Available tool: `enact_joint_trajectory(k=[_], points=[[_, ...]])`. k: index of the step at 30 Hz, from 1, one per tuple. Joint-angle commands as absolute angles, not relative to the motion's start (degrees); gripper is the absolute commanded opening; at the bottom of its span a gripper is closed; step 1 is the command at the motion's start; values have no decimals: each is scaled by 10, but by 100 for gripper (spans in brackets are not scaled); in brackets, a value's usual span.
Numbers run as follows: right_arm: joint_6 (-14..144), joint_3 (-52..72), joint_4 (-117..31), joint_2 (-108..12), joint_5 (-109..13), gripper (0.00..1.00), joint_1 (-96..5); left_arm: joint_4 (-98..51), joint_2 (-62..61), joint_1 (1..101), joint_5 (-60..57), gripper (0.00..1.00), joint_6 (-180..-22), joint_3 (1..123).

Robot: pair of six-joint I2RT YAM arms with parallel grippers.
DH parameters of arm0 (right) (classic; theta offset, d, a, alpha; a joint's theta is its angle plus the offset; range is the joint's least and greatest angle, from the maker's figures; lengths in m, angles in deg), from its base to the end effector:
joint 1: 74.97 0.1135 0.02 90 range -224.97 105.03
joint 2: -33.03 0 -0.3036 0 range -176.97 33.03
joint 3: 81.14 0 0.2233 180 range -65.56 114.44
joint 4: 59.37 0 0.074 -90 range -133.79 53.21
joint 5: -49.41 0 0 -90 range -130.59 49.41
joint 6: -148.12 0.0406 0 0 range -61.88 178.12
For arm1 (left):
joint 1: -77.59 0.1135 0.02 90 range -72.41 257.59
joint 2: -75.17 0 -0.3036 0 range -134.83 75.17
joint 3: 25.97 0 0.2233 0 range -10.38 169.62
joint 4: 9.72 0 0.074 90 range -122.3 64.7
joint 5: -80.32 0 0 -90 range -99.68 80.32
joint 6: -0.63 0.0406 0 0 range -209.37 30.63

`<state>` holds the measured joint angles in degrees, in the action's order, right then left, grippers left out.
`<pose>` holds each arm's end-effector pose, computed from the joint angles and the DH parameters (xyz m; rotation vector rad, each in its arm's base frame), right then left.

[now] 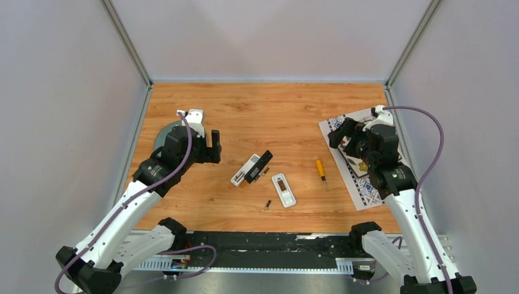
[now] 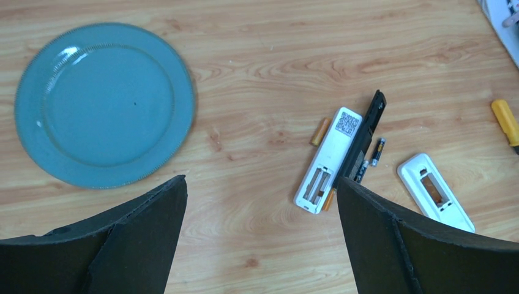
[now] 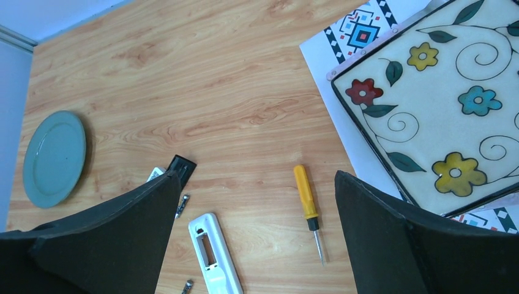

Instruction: Unload the batteries from the remote control

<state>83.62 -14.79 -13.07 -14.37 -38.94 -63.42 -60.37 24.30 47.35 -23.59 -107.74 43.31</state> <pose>0.1251 0.0244 0.3569 0.2692 2.0510 0.3717 0.1226 -0.0602 0.3590 0.0773 2.1234 -0.2456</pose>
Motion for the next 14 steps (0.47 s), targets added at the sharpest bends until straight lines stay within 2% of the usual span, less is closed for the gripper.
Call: enact_joint_trajectory(k=[1,8,14], points=[[823,-126,-126,-122,-366,100,-635,-591,280,476,-252,98,-1039,462],[819,-133,-140,-90,-359,100,-635,-577,329,476,-241,96,-1020,455],[816,-136,-164,-63,-359,100,-635,-549,367,476,-177,96,-1006,434]])
